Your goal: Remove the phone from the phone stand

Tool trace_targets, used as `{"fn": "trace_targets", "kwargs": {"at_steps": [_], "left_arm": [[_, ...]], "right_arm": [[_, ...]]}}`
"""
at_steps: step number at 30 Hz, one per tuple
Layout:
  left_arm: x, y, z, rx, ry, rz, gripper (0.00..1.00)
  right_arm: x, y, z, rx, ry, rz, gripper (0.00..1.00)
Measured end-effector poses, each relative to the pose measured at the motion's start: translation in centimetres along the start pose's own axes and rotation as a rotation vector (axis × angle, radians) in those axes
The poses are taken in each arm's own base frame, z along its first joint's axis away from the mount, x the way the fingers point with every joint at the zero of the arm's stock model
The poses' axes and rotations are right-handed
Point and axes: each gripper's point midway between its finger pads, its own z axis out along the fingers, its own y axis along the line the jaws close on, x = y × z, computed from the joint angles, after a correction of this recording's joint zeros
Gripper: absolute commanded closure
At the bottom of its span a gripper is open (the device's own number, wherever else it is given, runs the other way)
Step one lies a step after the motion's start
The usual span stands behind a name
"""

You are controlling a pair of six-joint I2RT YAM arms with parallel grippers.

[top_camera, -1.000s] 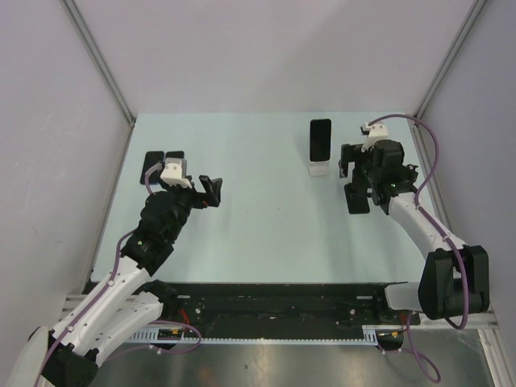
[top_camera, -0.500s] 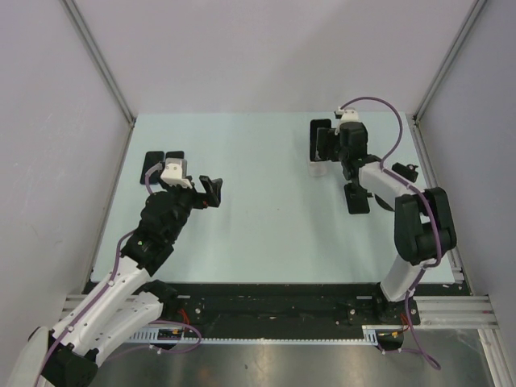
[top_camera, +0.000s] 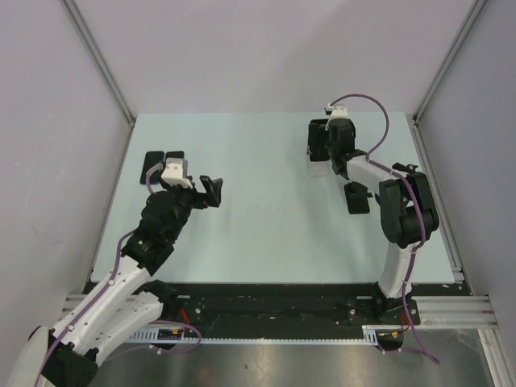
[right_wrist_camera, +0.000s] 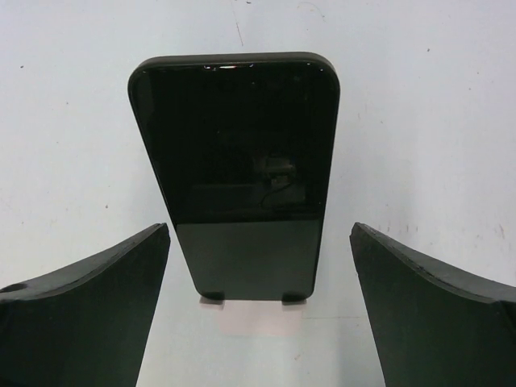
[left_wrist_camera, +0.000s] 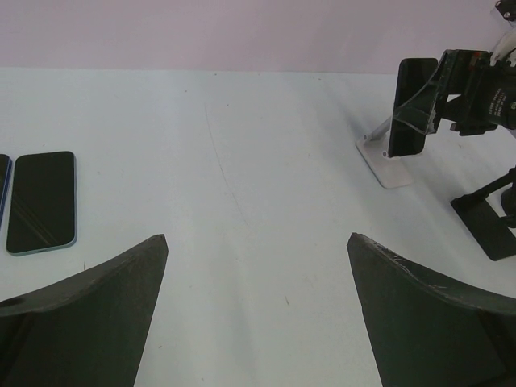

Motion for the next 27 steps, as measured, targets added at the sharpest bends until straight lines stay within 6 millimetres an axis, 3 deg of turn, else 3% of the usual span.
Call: {"fn": "trace_targets", "kwargs": {"at_steps": [6,12,18,25,27], "left_arm": [[0.4,0.0,0.2,-0.002,0.012,0.003,0.01],[0.5,0.1,0.3,-0.003,0.018,0.011,0.01],[0.6,0.0,0.4,-0.004,0.02,0.012,0.01],[0.7,0.0,0.5,-0.003,0.021,0.013,0.01],[0.7,0.0,0.5,-0.004,0.023,0.013,0.01]], "right_arm": [[0.8,0.2,1.2,0.002,0.015,-0.003,0.0],[1.5,0.1,2.0,0.009,0.023,-0.004,0.13],[1.4,0.3,2.0,0.014,0.018,-0.011,0.35],[1.5,0.7,1.9,0.013,0.024,-0.023,0.71],[1.5,0.7,1.7,0.013,0.029,-0.024,0.76]]}}
